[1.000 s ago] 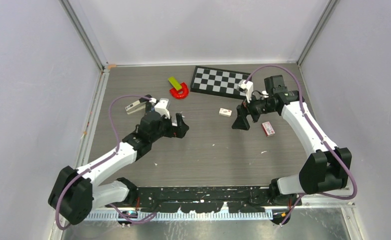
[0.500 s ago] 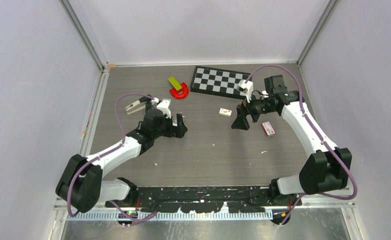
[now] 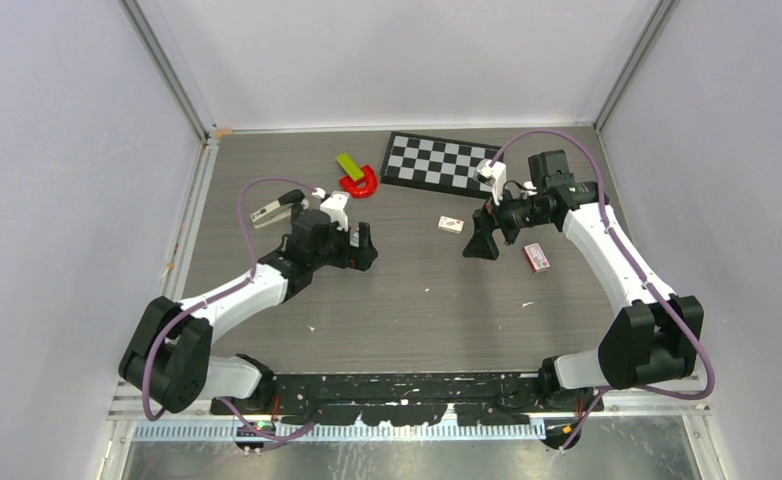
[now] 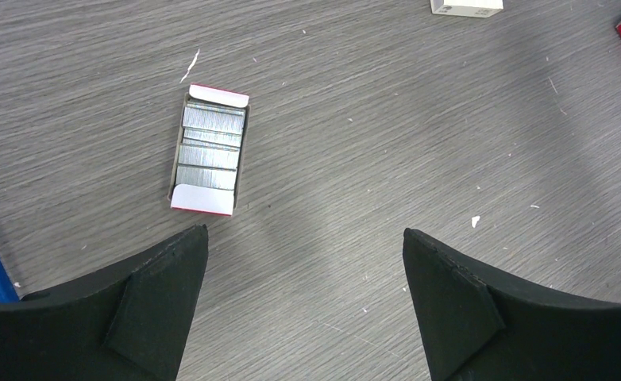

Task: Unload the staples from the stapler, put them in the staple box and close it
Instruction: Place the staple box at the center of the board, then adjust the stapler at the center of the board.

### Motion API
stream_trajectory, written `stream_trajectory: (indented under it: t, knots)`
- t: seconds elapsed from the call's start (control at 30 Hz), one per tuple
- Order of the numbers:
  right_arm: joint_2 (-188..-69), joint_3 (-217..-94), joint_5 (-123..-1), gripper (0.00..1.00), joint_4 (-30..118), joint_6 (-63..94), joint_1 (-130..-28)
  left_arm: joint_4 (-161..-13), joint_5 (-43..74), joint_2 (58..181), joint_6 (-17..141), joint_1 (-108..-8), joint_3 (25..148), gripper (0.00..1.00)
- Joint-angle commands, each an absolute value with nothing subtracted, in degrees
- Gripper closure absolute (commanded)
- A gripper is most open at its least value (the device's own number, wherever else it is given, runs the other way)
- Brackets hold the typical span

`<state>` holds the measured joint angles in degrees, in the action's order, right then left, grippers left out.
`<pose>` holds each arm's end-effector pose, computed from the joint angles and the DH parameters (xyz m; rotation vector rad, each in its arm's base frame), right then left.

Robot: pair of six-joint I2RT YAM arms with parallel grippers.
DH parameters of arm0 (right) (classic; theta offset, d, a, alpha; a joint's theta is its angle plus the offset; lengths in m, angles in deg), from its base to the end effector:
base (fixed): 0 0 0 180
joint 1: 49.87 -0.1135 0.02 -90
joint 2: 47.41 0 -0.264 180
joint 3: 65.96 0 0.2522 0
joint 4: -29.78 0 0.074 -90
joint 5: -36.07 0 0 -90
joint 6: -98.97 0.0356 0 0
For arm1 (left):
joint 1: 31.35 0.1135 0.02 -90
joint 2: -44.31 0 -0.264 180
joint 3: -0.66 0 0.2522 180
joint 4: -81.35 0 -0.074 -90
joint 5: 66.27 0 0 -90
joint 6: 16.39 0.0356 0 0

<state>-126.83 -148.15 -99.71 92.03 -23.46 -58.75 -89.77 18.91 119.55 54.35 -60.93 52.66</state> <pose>0.2664 0.0674 0.3001 -1.0790 2.0972 0.8380 0.2396 -0.1394 0.2111 0.2473 2.1731 -0.5836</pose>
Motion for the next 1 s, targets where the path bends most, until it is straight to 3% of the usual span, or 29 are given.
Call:
stream_trajectory:
  t: [0.0, 0.97]
  knots:
    - [-124.9, -148.1, -99.2, 0.0, 91.4, -24.0, -58.8, -91.8, 17.5, 118.6, 55.5, -60.6, 53.8, 0.06]
    - [-125.0, -148.3, -99.7, 0.01, 92.7, -25.1, -58.4, -99.4, 23.3, 105.9, 51.5, -53.9, 46.4, 0.07]
